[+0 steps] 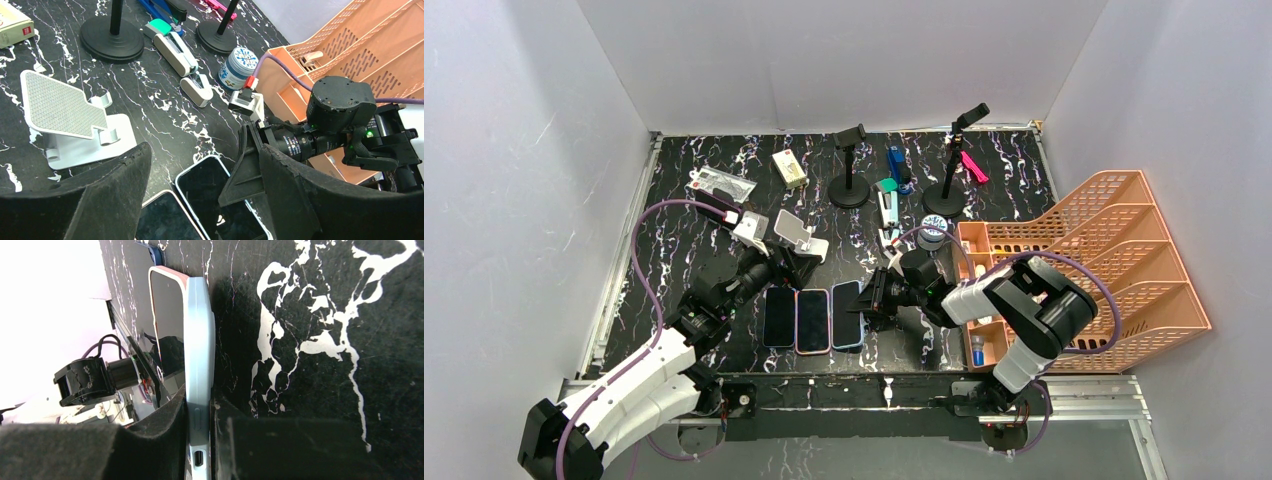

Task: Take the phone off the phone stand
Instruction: Move the phone to the center of the board, then place the phone at the center of the board.

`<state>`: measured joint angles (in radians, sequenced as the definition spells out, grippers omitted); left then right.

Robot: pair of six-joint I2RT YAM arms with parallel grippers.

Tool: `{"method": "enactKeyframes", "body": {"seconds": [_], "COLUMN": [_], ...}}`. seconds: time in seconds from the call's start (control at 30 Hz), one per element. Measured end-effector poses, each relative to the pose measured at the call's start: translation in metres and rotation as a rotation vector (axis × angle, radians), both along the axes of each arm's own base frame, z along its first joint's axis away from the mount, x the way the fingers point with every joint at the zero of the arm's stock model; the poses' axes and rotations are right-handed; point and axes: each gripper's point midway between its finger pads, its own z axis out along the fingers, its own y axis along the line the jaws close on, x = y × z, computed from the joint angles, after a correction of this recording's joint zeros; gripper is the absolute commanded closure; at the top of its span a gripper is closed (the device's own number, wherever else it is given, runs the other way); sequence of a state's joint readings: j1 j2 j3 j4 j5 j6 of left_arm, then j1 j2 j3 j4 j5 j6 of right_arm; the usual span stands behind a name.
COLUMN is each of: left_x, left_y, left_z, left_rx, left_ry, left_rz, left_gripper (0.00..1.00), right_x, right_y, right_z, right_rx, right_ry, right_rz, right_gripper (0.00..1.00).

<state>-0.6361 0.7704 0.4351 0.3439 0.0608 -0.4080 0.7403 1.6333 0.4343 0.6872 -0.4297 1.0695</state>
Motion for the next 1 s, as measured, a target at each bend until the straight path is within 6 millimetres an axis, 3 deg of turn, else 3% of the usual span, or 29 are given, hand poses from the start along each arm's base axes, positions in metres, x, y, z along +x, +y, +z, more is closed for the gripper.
{"method": "enactKeyframes", "body": {"seconds": [1.0], "left_x": [-0.0008], "left_y": [-0.0008], "left_z": [0.0000], "left_rx": [-0.001], "left_ry": [0.000], "left_rz": [-0.006], "left_gripper": [0.25], "right_x": [-0.0021], "right_y": [0.0039], "right_z": [-0.0035], "right_rx": [0.005], "right_ry": [0.029], "right_rz": [0.034], "right_gripper": [0.98]}}
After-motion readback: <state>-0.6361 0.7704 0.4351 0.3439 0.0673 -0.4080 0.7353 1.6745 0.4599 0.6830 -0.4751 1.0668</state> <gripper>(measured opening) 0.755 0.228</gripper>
